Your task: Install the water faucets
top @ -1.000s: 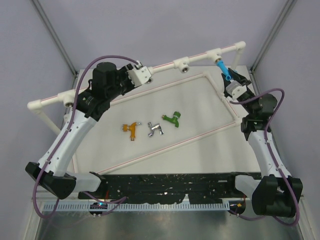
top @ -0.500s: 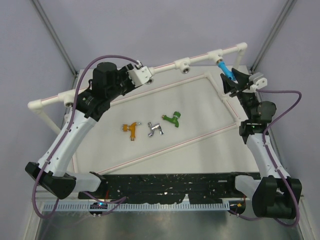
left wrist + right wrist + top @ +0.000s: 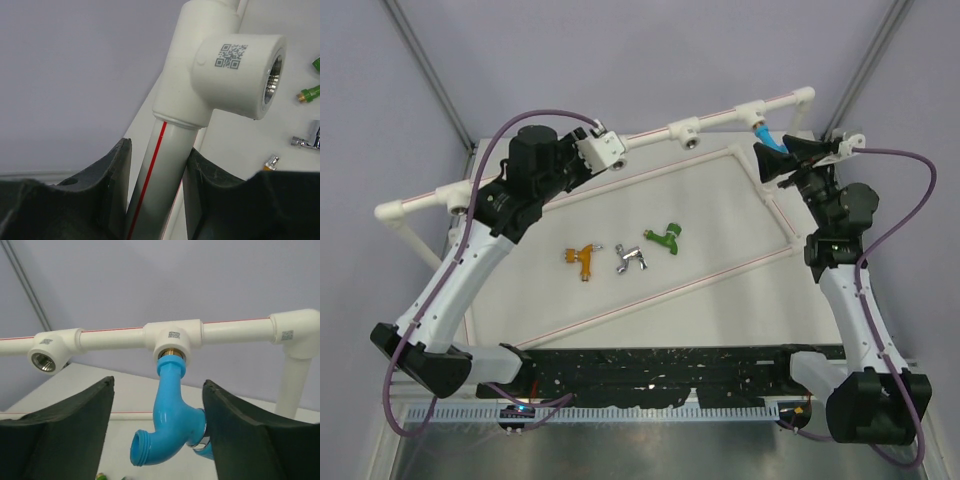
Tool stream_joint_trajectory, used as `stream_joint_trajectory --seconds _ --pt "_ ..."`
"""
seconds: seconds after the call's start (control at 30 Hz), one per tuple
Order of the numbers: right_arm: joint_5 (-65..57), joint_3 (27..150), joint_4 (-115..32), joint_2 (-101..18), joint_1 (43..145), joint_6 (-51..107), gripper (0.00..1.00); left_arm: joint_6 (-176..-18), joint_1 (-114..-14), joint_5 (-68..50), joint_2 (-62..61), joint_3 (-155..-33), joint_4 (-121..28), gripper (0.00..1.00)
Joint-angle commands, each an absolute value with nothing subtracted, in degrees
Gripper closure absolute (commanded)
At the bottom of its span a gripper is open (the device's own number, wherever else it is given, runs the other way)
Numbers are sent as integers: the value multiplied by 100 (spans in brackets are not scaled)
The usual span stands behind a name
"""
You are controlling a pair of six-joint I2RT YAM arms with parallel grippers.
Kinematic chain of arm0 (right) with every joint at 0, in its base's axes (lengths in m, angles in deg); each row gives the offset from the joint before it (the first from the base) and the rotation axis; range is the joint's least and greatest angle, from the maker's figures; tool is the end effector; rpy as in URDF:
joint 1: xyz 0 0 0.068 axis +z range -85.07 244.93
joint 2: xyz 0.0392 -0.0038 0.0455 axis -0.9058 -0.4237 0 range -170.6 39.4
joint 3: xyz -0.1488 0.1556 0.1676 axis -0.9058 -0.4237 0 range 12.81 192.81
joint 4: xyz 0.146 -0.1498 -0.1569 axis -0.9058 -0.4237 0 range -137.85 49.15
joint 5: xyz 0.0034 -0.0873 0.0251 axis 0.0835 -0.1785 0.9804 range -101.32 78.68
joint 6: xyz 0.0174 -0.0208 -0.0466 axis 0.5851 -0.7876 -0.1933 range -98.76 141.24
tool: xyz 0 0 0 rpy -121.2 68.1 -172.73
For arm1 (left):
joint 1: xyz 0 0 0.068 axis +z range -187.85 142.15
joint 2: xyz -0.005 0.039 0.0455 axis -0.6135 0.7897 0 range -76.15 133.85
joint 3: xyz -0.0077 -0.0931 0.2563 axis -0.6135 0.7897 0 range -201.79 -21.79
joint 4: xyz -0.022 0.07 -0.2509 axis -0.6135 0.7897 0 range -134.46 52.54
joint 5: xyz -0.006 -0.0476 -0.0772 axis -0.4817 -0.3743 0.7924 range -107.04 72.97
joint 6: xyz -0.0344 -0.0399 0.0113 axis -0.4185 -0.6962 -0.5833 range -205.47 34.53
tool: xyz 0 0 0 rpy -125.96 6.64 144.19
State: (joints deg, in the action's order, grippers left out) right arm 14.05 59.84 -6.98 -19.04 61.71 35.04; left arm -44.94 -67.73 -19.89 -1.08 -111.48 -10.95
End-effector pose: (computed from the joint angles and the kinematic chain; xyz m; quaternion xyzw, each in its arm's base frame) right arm 0.2326 0.0021 0.3893 -0.1002 0.5634 0.1963 0.7962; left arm 0.2414 -0.1368 0.4530 0.4571 0.6729 0.0741 0.5768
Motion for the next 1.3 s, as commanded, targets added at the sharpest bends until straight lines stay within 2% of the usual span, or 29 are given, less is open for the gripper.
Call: stream_joint_trajectory --seconds 0.0,0.17,0.23,0.47,0.6,0.7,0.83,0.87,0.93,1.13,1.27 --pt "1233 6511 -1772 -1476 6072 4776 17 -6200 -6764 -2793 -154 -11346 -861 100" --pt "1093 6467 -2527 -1062 5825 5322 3 -6438 -6755 -3004 -22 -11496 -764 100" --pt "926 6266 -2783 -877 5808 5551 1 -6517 -6755 -3074 31 -11548 -729 100" --pt "995 4860 -3126 -201 5851 6931 5 -6649 -6755 -3127 84 -11636 -579 100" --pt "292 4157 -3417 476 6001 7291 5 -6684 -6764 -3127 66 -11654 -553 100" --pt "590 3438 -2683 1187 6045 6688 5 -6675 -6764 -3110 75 -11689 -500 100" --pt "530 2129 -291 1523 6080 7753 4 -6675 -6764 -3171 84 -11803 -360 100" --pt "382 2047 52 1444 6080 8036 0 -6666 -6764 -3180 67 -11795 -342 100" --pt "415 2019 265 1391 6089 7935 3 -6684 -6755 -3189 40 -11786 -316 100" --pt "-84 2985 -375 1321 6098 7539 6 -6719 -6764 -3136 40 -11830 -193 100" --pt "-43 3723 -640 936 6098 7846 10 -6728 -6764 -3136 22 -11865 -175 100"
